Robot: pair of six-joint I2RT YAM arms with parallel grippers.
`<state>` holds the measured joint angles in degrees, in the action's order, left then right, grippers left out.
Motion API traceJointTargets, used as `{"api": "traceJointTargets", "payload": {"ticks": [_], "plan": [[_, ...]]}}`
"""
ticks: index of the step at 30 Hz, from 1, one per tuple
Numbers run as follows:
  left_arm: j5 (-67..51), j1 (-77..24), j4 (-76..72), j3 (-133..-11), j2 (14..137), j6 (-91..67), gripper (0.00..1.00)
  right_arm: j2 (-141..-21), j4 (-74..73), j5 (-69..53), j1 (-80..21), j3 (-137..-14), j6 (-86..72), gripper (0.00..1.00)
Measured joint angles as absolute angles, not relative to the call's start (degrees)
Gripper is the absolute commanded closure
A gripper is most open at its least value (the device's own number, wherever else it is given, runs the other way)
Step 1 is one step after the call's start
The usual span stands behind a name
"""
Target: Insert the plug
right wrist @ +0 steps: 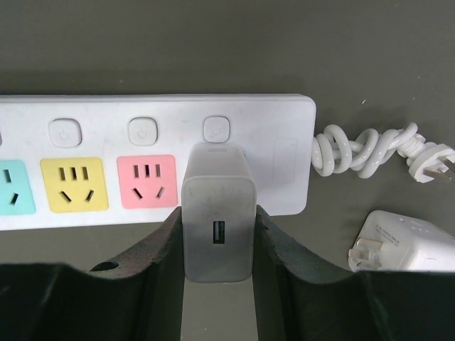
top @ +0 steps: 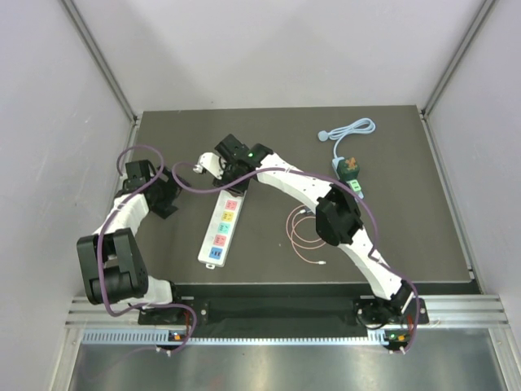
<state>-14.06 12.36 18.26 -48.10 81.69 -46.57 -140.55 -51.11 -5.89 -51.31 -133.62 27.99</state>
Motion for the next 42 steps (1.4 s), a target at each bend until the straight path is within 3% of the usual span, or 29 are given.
{"api": "traceJointTargets", "payload": {"ticks": [2, 6, 8, 9, 15, 20, 27, 39, 42], "plan": [[-14.02, 12.36, 18.33, -48.1, 81.25, -46.37, 0.02, -140.53, -51.07, -5.69, -51.35, -133.6, 27.88, 0.84], [-12.88, 12.14, 18.57, -48.1, 79.35, -45.34, 0.02, -140.38, -51.05, -5.39, -51.37, -133.64, 27.79, 0.5], [-11.49, 11.68, 18.5, -48.1, 78.08, -44.75, 0.02, -140.68, -51.37, -3.42, -51.37, -133.99, 28.08, 0.41], [-11.03, 11.53, 18.44, -48.1, 77.56, -44.53, 0.02, -140.94, -51.64, -2.66, -51.29, -133.99, 28.34, 0.3], [-7.97, 10.0, 20.62, -49.3, 77.38, -41.78, 0.02, -137.12, -46.85, -1.69, -49.69, -126.3, 26.3, 0.01], [-6.15, 8.38, 22.35, -52.25, 77.38, -38.98, 0.03, -127.04, -38.57, -3.4, -47.29, -112.09, 21.28, 0.0], [-5.93, 7.46, 26.26, -53.8, 75.18, -33.58, 0.09, -121.47, -30.41, -4.1, -40.88, -109.62, 16.38, 0.0], [-6.5, -2.92, 28.73, -55.13, 65.91, -28.86, 0.11, -132.6, -31.44, -5.58, -35.68, -118.06, 19.55, 0.02], [-8.25, -2.79, 28.75, -55.18, 64.27, -29.74, 0.12, -135.46, -31.66, -7.27, -35.31, -119.77, 20.64, 0.14]]}}
